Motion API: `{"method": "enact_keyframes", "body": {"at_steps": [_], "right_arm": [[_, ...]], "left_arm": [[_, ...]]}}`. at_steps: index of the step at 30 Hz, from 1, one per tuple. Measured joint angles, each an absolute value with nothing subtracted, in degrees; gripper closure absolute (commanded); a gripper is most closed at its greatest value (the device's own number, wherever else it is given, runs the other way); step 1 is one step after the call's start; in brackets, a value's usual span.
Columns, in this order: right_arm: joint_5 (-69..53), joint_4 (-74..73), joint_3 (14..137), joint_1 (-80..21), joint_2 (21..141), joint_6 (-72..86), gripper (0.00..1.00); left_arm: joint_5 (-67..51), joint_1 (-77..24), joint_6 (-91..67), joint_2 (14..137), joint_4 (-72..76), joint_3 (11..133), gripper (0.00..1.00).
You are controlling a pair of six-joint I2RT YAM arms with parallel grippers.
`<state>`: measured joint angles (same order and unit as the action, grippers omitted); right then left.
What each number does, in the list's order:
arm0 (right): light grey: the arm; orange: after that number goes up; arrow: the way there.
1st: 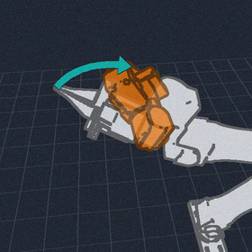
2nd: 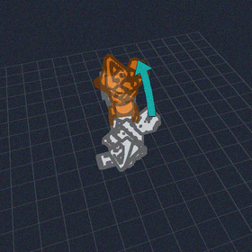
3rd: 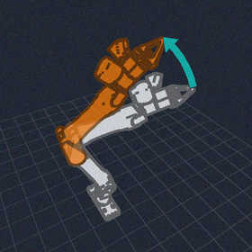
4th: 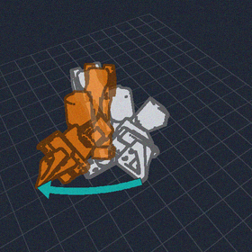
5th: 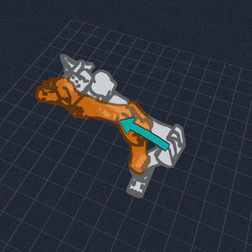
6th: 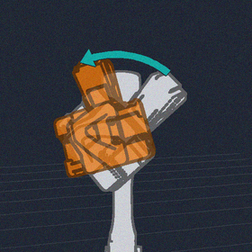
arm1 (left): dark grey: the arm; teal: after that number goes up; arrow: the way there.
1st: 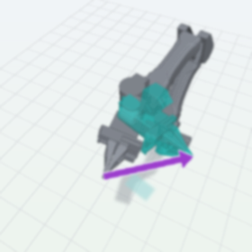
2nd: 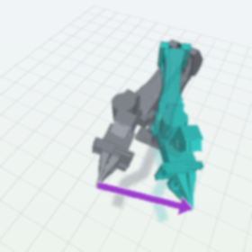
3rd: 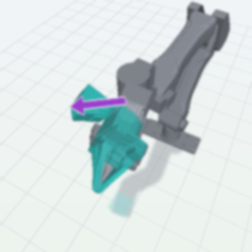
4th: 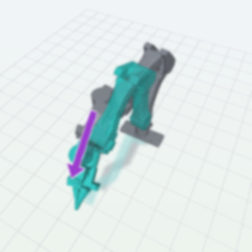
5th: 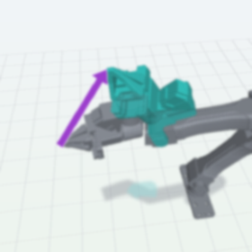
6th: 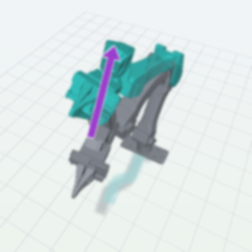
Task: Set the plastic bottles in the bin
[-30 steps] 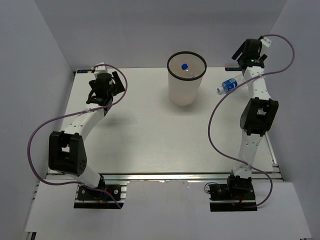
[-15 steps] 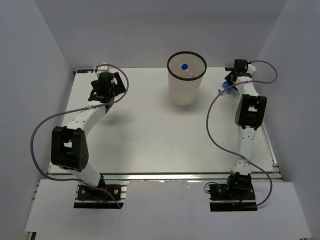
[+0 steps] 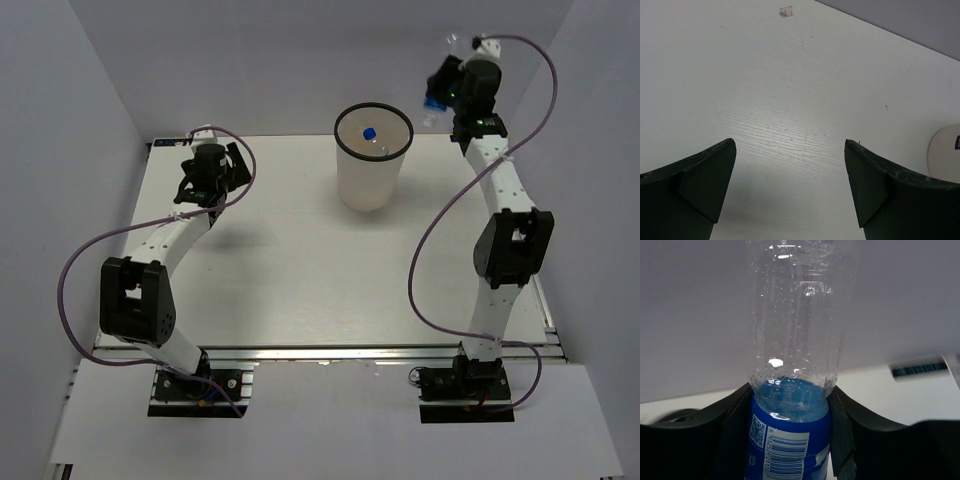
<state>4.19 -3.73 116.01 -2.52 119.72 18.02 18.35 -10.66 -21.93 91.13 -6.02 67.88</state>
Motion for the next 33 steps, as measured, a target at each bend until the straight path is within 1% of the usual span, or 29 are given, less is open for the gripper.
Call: {"method": "enact_keyframes", "body": {"at_steps": [4, 7, 8, 13, 14, 18, 22, 27, 31, 33], "right_arm": [[2.02, 5.87, 115.81, -12.43, 110.1, 10.92, 0.49], [-1.54, 10.41, 117.51, -17.93, 108.81, 6.57, 0.47], [-2.57, 11.38, 117.91, -18.65, 109.32, 5.5, 0.43], [-4.32, 12.08, 117.71, -18.11, 115.79, 2.81, 0.37], [-4.27, 11.75, 116.9, -18.0, 117.05, 2.48, 0.35], [-3.51, 9.72, 111.24, -17.65, 119.52, 0.75, 0.34], [-2.17, 9.23, 107.68, -17.69, 119.2, -1.87, 0.31], [-1.89, 10.35, 104.05, -17.76, 115.85, -5.19, 0.26], [-3.18, 11.81, 100.79, -17.76, 112.38, -6.59, 0.17], [-3.68, 12.38, 99.94, -17.76, 111.24, -6.94, 0.15]], "left_arm": [[17.76, -10.66, -21.89, 89.49, -5.78, 67.57, 0.02], [17.74, -10.66, -21.87, 87.81, -5.13, 66.06, 0.02], [17.76, -10.66, -21.87, 87.48, -5.17, 65.82, 0.02], [17.76, -10.66, -21.67, 87.39, -5.45, 65.78, 0.02], [17.78, -10.66, -21.61, 87.39, -5.5, 65.78, 0.02], [17.87, -10.66, -21.39, 87.35, -5.58, 65.78, 0.02], [17.85, -10.66, -21.26, 87.11, -5.56, 65.71, 0.02], [17.85, -10.63, -21.26, 86.89, -5.58, 65.71, 0.02], [17.82, -10.63, -21.26, 86.89, -5.58, 65.71, 0.02], [17.85, -10.61, -21.26, 86.78, -5.63, 65.71, 0.02]]}}
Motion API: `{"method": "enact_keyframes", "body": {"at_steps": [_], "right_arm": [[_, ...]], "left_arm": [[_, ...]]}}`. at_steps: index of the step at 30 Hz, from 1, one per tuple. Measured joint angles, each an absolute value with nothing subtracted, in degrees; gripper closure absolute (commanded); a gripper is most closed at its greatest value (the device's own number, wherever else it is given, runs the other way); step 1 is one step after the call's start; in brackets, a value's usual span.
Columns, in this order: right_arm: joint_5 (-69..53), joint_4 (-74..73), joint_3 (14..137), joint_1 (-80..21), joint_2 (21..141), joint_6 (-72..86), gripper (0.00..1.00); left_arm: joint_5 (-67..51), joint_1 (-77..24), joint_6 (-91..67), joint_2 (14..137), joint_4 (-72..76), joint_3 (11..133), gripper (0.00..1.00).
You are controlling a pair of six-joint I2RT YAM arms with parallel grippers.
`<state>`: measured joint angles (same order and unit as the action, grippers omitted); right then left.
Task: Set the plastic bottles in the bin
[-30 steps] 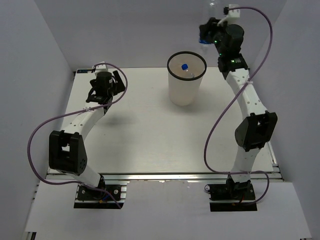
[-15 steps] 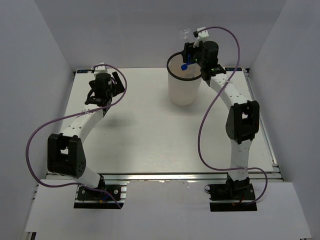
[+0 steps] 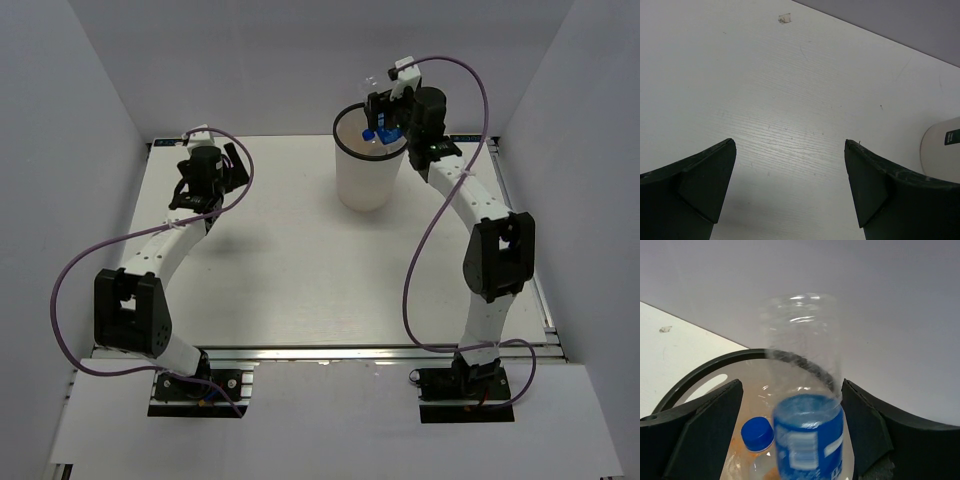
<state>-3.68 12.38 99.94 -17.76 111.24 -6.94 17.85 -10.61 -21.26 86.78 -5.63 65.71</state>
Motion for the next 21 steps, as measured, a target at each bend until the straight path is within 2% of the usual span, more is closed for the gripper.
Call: {"method": "enact_keyframes", "body": {"at_steps": [4, 10, 14, 17, 21], "right_arm": [[-4.71, 13.78, 97.32, -17.8, 109.08, -7.42, 0.11], [-5.32, 13.98, 96.44, -17.8, 107.61, -6.87, 0.15], [-4.25, 13.82, 97.51, -17.8, 107.63, -6.44, 0.12], [-1.45, 14.2, 102.1, -17.87, 110.3, -6.59, 0.11], [-0.43, 14.46, 111.63, -17.87, 117.84, -8.1, 0.17]], "left_arm": [[18.04, -10.61, -21.26, 86.3, -5.58, 65.6, 0.02], [18.26, -10.61, -21.28, 84.42, -5.61, 65.14, 0.02], [18.26, -10.61, -21.28, 83.22, -5.52, 64.86, 0.02], [18.26, -10.61, -21.28, 82.91, -5.37, 64.73, 0.02], [18.26, -10.61, -21.28, 82.94, -5.5, 64.51, 0.02]]}}
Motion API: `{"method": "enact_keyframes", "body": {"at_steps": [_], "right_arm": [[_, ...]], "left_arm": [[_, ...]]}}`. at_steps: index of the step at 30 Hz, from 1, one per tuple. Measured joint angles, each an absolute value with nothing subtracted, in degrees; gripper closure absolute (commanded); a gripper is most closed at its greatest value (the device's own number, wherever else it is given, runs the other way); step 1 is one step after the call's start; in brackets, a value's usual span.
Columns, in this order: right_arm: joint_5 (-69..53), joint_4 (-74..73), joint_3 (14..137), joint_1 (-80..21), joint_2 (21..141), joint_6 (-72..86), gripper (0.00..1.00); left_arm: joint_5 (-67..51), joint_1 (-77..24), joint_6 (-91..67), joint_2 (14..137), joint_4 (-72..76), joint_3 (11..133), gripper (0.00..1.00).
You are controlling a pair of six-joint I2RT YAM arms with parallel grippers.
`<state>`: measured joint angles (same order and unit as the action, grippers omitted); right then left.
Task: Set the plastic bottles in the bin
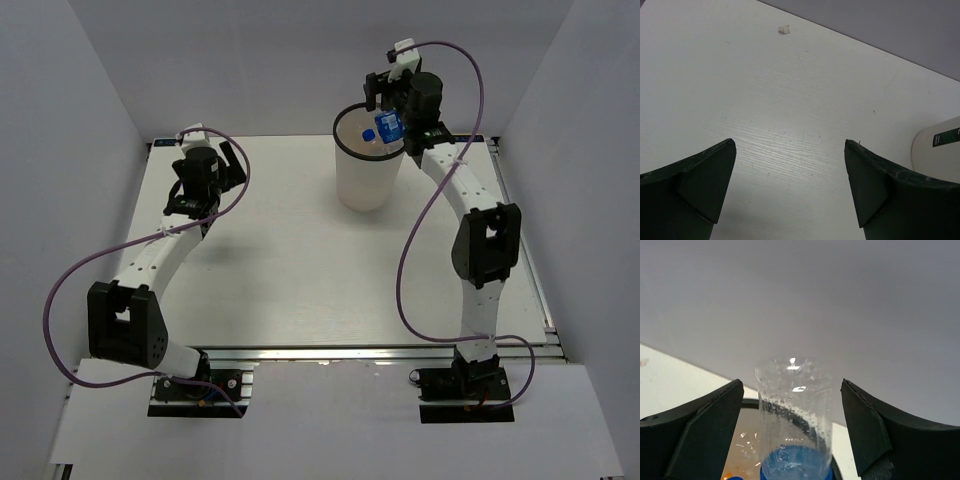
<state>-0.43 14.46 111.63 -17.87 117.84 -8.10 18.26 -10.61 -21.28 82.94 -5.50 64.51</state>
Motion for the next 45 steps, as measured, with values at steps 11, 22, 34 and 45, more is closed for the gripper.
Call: {"method": "enact_keyframes", "body": {"at_steps": [11, 22, 34, 45], "right_arm": [[-10.41, 19.4, 98.37, -17.65, 115.61, -7.73, 0.55], [-25.41, 17.93, 96.9, -17.56, 113.47, -10.09, 0.46], [-33.19, 19.53, 87.07, -18.02, 108.18, -9.02, 0.11], [-24.49, 19.14, 90.08, -17.37, 98.08, -2.39, 0.11]], "left_arm": [[17.69, -10.61, -21.58, 82.91, -5.37, 64.4, 0.02], [16.78, -10.61, -21.65, 82.91, -4.78, 64.23, 0.02], [15.84, -10.61, -21.45, 82.98, -4.78, 64.38, 0.02], [16.29, -10.61, -20.93, 83.09, -5.37, 68.29, 0.02]]}}
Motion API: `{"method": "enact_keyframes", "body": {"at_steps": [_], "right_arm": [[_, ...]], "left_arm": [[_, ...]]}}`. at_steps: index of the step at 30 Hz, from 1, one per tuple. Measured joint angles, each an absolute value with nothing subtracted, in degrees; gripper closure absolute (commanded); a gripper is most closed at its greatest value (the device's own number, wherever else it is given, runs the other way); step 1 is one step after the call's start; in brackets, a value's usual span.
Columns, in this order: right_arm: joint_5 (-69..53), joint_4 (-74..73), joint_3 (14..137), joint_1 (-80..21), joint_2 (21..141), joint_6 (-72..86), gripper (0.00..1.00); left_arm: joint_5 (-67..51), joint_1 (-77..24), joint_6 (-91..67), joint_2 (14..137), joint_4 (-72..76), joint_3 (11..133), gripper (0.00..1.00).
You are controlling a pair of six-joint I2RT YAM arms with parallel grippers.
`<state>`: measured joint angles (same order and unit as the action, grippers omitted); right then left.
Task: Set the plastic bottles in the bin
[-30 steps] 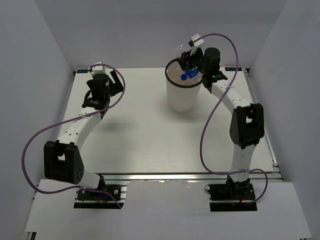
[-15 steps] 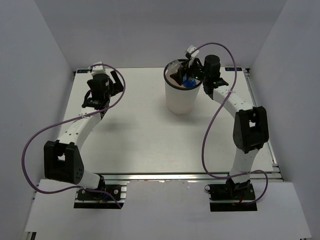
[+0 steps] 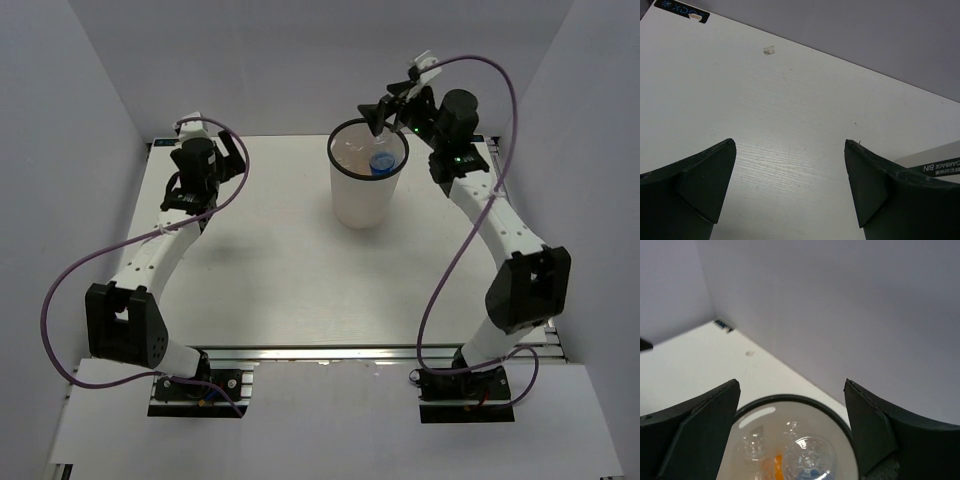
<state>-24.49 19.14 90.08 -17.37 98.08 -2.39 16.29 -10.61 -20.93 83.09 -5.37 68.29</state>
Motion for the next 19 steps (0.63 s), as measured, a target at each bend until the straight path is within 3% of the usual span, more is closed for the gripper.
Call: {"method": "enact_keyframes", "body": {"at_steps": [7, 12, 19], "right_arm": [[-10.98, 14.2, 79.75, -9.34, 81.91, 10.17, 0.11], [-2.04, 10.83, 54.7, 3.49, 69.63, 21.67, 0.11], [6.15, 6.13, 31.11, 2.37, 59.07, 30.59, 0.11]], "left_arm": [[17.76, -9.1, -22.28, 82.74, -5.76, 67.42, 0.02], [17.56, -4.27, -24.08, 79.66, -4.08, 60.34, 0.02], [17.06, 1.06, -25.85, 78.26, -3.18, 52.58, 0.02]]}}
